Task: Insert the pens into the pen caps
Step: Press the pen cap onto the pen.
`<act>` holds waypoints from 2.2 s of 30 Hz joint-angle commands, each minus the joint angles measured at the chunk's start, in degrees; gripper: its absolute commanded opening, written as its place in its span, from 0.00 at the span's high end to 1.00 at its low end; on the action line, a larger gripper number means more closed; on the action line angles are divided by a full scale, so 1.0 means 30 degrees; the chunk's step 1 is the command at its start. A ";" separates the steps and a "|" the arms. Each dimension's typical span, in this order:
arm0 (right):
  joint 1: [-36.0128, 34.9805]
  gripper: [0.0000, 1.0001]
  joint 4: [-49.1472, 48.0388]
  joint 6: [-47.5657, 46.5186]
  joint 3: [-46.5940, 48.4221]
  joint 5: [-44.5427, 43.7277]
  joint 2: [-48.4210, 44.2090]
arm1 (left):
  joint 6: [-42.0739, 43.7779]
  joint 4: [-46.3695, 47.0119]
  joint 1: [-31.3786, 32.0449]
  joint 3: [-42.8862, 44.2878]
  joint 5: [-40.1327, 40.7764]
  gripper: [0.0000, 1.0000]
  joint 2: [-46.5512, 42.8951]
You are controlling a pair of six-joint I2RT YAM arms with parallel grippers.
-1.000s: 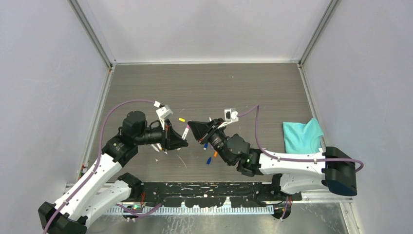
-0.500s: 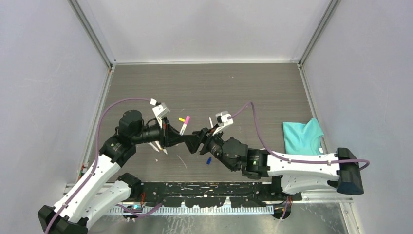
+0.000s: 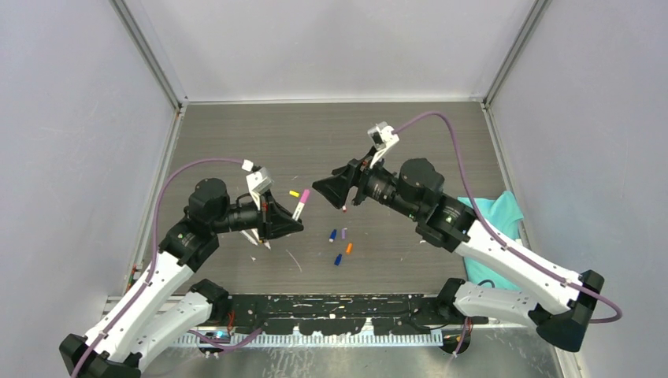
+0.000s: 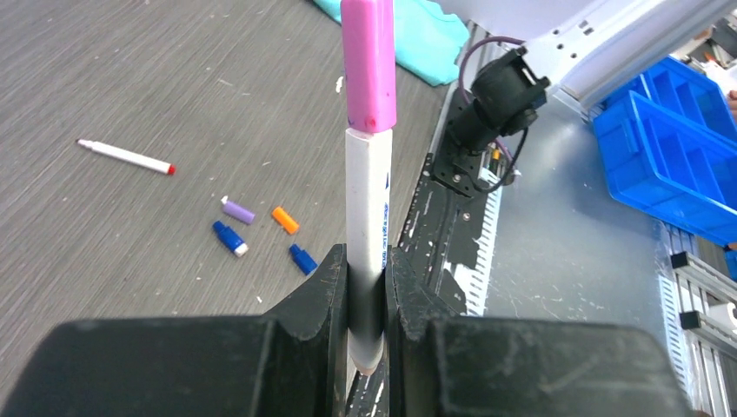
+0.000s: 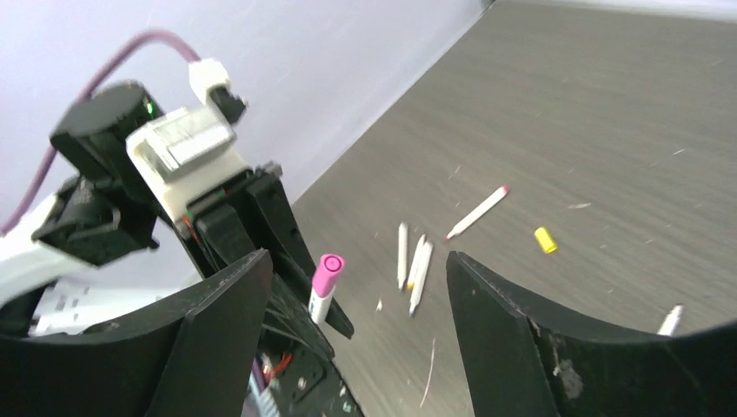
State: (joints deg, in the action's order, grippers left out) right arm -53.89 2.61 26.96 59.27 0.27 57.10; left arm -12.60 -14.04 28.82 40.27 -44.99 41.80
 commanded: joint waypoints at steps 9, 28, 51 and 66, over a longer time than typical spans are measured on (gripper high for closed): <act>0.1322 0.31 -0.3573 0.1753 -0.0233 0.9186 0.1651 | -0.0026 0.1695 0.0507 0.0317 -0.1906 1.00 -0.0157; 0.1322 0.64 -0.3800 0.1740 -0.0982 0.8374 0.2265 | -0.0032 0.1693 0.0700 0.0331 -0.1944 1.00 -0.0109; 0.0927 0.99 -0.0974 0.3873 -0.0861 0.6807 0.2969 | 0.2338 -0.1556 0.1409 0.1173 0.3245 1.00 0.0178; -0.0714 0.99 -0.0928 0.5528 -0.0896 0.5957 0.4423 | 0.2618 -0.1967 0.1584 0.1224 0.4518 1.00 0.0039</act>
State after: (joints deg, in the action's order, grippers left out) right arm -53.21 -0.38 42.02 55.48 14.59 69.12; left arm -6.04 -24.21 33.39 41.04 -34.65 42.54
